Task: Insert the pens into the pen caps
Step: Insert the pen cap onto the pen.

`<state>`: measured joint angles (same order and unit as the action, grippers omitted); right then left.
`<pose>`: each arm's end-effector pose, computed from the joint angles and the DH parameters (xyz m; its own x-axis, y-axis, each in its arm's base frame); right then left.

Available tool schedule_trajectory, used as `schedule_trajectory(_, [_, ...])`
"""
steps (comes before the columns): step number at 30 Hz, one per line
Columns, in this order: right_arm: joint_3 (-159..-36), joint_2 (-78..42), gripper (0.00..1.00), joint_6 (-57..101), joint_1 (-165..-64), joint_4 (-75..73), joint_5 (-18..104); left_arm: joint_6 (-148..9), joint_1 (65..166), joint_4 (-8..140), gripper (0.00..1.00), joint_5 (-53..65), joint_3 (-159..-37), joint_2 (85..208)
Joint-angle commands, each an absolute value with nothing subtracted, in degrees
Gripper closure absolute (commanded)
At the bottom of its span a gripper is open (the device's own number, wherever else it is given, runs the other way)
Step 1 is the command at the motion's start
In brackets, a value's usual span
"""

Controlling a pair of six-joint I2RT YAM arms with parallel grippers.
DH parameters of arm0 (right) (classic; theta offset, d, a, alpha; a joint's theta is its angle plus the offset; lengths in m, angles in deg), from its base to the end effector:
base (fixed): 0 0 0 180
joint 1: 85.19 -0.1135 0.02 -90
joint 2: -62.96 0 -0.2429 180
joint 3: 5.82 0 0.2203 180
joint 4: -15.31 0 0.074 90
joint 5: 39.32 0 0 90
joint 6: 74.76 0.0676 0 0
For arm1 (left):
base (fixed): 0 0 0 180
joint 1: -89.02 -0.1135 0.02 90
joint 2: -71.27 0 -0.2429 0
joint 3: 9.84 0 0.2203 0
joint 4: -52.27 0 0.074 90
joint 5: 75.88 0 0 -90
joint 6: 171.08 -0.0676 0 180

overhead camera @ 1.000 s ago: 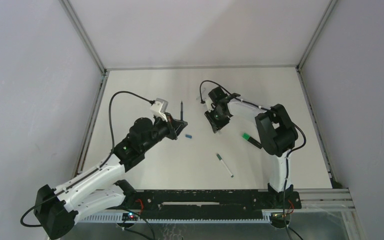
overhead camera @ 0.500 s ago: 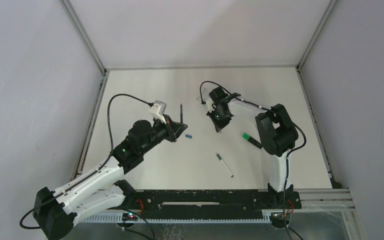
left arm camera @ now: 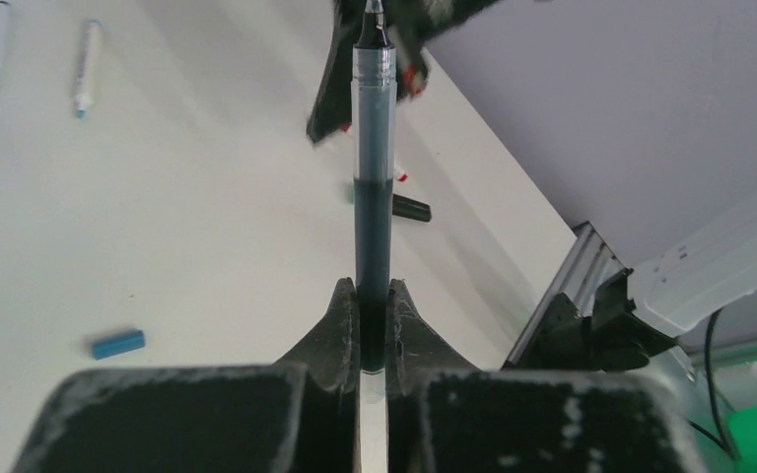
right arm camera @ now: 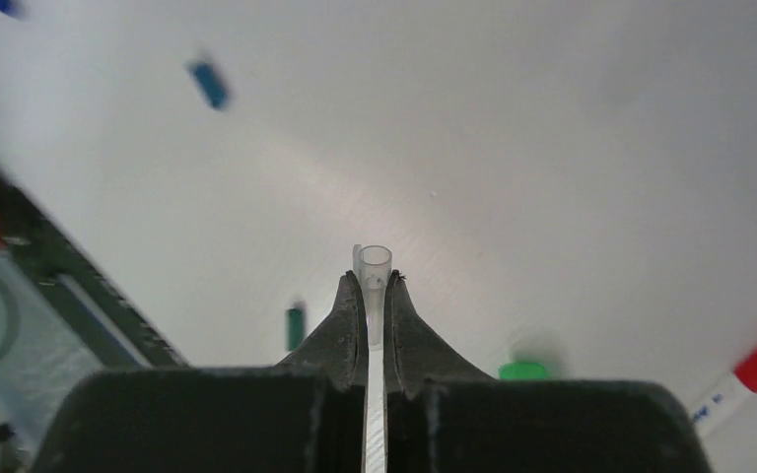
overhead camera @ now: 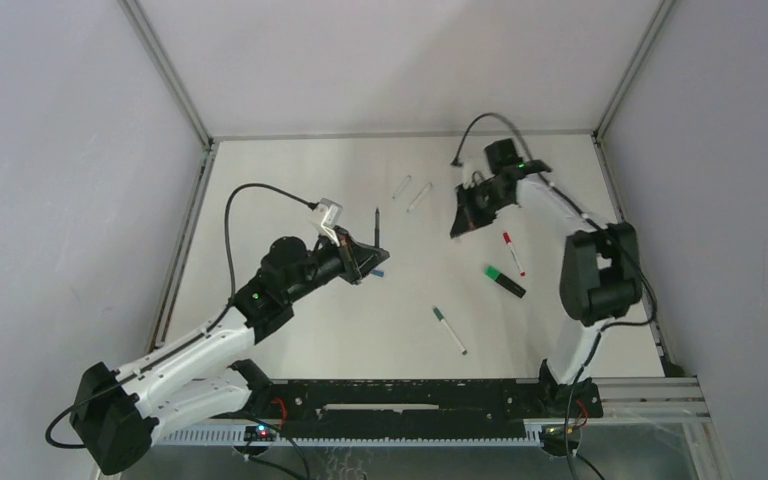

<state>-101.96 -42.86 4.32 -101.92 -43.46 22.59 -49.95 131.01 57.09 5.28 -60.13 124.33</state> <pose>0.3284 0.1319 0.1859 -0.7951 -0.4135 -0.4436 -0.5807 0.7300 0.3604 0.1667 -0.1640 0.2784 -0.4843 -0.2514 -0.8380 0.6120 0.5871 -0.5298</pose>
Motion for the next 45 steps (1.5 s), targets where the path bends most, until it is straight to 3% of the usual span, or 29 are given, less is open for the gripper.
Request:
schedule_trajectory(1, [-107.76, -34.57, 1.0, 8.82, -95.49, -45.12, 2.86, -48.53, 131.53, 49.58, 1.0, -0.44, -61.57, 126.19])
schedule_trajectory(11, [-107.18, -21.01, 1.0, 36.83, -86.78, -24.11, -19.04, -40.88, 133.51, 38.53, 1.0, -8.48, -71.11, 135.82])
schedule_trajectory(22, [-97.09, -12.22, 1.0, 67.41, -85.92, 5.07, -21.3, -30.89, 139.47, 25.33, 1.0, -9.35, -75.9, 146.78])
schedule_trajectory(28, [-94.54, -10.77, 1.0, 72.7, -86.71, 10.75, -20.69, -29.4, 141.86, 23.69, 1.0, -8.1, -77.84, 149.88])
schedule_trajectory(45, [-92.11, -8.6, 1.0, 71.19, -90.94, 9.18, -20.33, -28.79, 142.5, 23.69, 1.0, -7.37, -78.91, 151.63])
